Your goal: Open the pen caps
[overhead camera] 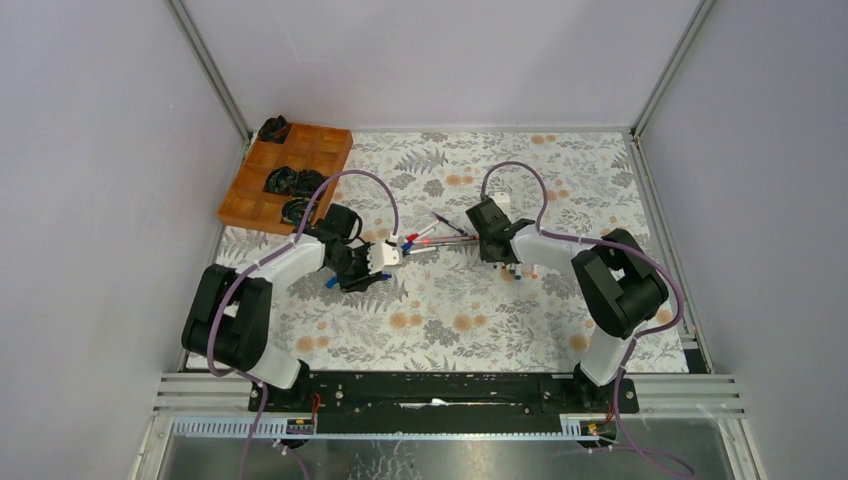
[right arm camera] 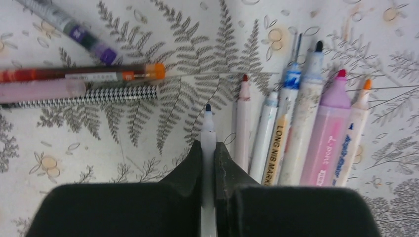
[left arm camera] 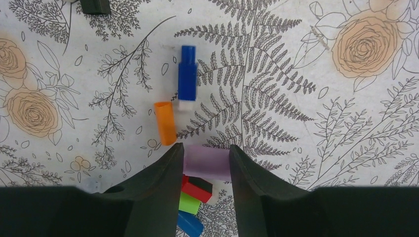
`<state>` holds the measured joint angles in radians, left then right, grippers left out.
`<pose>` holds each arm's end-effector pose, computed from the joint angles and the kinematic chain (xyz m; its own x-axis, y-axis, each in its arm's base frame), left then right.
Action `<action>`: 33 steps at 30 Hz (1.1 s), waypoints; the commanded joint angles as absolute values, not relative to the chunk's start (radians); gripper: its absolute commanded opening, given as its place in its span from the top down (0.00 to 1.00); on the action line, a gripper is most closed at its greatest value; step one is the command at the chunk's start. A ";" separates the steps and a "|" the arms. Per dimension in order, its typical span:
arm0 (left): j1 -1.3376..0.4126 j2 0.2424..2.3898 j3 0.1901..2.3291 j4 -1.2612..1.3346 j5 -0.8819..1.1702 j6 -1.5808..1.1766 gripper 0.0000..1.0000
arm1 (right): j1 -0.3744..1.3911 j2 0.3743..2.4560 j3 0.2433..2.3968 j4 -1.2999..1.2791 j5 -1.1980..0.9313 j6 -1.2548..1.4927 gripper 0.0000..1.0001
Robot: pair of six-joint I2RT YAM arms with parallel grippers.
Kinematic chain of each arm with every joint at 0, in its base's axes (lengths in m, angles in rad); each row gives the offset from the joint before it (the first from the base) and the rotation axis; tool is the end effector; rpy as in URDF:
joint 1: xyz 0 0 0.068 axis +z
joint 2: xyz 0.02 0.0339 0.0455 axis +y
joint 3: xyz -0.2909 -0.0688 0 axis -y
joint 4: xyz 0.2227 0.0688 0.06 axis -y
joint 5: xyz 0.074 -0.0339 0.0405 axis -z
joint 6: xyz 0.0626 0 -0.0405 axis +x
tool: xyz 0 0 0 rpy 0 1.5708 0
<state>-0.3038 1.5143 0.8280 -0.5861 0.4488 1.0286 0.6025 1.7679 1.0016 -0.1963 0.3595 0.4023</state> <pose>0.2325 -0.1014 0.1846 -0.1355 0.8513 -0.5069 0.9831 0.1790 0.0378 0.3048 0.1829 0.1787 -0.7650 -0.0814 -0.6388 -0.0710 0.9966 -0.0420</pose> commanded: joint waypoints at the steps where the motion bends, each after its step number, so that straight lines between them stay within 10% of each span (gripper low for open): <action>1: -0.311 1.511 0.815 -0.547 0.436 1.040 0.52 | 0.591 1.795 1.047 -0.157 0.474 0.373 1.00; 12: -0.310 1.411 0.965 -0.676 0.542 0.971 0.30 | 0.584 1.834 1.005 -0.143 0.468 0.357 0.66; 16: -0.310 1.387 1.034 -0.711 0.575 0.908 0.02 | 0.585 1.805 0.983 -0.145 0.454 0.363 0.65; 28: -0.308 1.282 1.212 -0.726 0.504 0.744 0.02 | 0.585 1.660 0.980 -0.151 0.407 0.344 0.70; 33: -0.307 1.255 1.225 -0.619 0.354 0.632 0.01 | 0.584 1.619 1.019 -0.072 0.200 0.222 0.53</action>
<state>-0.3069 1.2625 1.1904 -0.7036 0.4870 0.7437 0.5907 1.6794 0.9642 -0.1432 0.3729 0.3283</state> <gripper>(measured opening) 0.983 0.404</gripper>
